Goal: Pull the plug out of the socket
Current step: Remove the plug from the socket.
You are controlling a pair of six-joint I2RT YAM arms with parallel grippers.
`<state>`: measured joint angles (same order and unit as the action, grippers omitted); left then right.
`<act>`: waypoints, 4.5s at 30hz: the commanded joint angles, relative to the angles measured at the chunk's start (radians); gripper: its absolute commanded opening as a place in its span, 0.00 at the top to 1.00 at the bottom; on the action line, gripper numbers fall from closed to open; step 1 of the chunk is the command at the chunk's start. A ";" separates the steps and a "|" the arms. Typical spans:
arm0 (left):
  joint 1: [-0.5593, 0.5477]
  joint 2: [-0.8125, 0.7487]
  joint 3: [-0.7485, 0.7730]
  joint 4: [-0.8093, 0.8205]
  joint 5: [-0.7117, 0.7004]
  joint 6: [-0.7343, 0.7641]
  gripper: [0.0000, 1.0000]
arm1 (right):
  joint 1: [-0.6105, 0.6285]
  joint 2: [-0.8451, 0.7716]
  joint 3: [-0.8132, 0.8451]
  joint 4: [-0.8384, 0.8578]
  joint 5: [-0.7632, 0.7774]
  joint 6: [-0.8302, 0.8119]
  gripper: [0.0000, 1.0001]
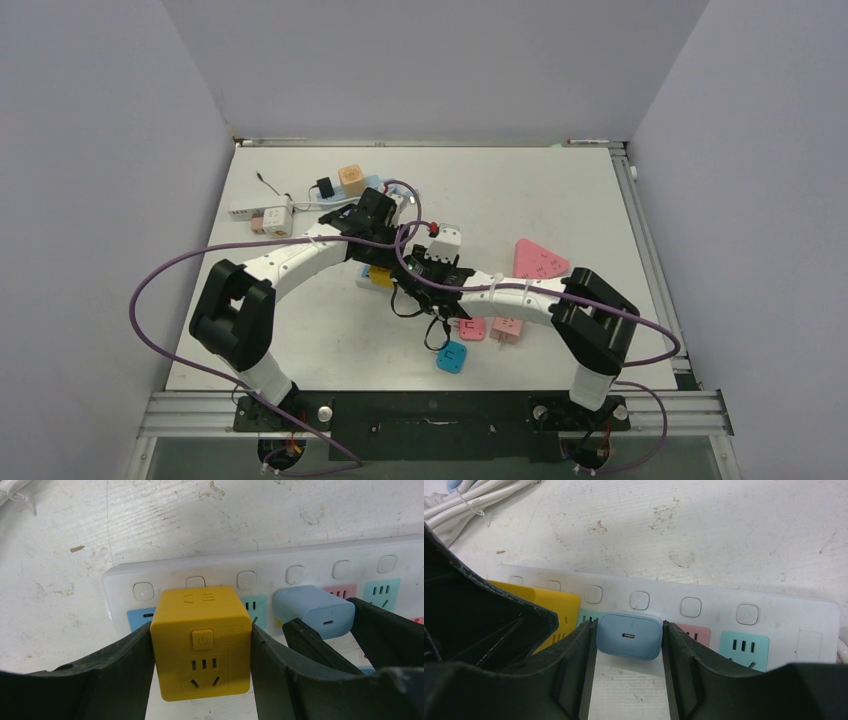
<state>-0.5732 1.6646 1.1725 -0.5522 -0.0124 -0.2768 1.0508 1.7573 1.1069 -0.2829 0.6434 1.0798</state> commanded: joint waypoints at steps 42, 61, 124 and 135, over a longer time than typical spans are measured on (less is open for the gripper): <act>0.007 0.007 -0.097 -0.072 0.020 -0.004 1.00 | 0.115 0.155 0.313 -0.195 0.107 0.053 0.95; 0.009 0.029 -0.093 -0.078 -0.027 0.001 1.00 | 0.112 0.012 0.135 -0.158 0.113 0.079 0.95; -0.002 -0.001 -0.088 -0.082 -0.015 -0.005 1.00 | 0.132 -0.003 0.191 -0.258 0.173 0.070 0.95; 0.013 -0.019 -0.097 -0.076 -0.037 -0.019 1.00 | 0.138 -0.096 0.134 -0.272 0.202 0.087 0.95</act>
<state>-0.5808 1.6138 1.1175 -0.5339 0.0105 -0.2840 1.1801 1.7508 1.2556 -0.5438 0.7792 1.1431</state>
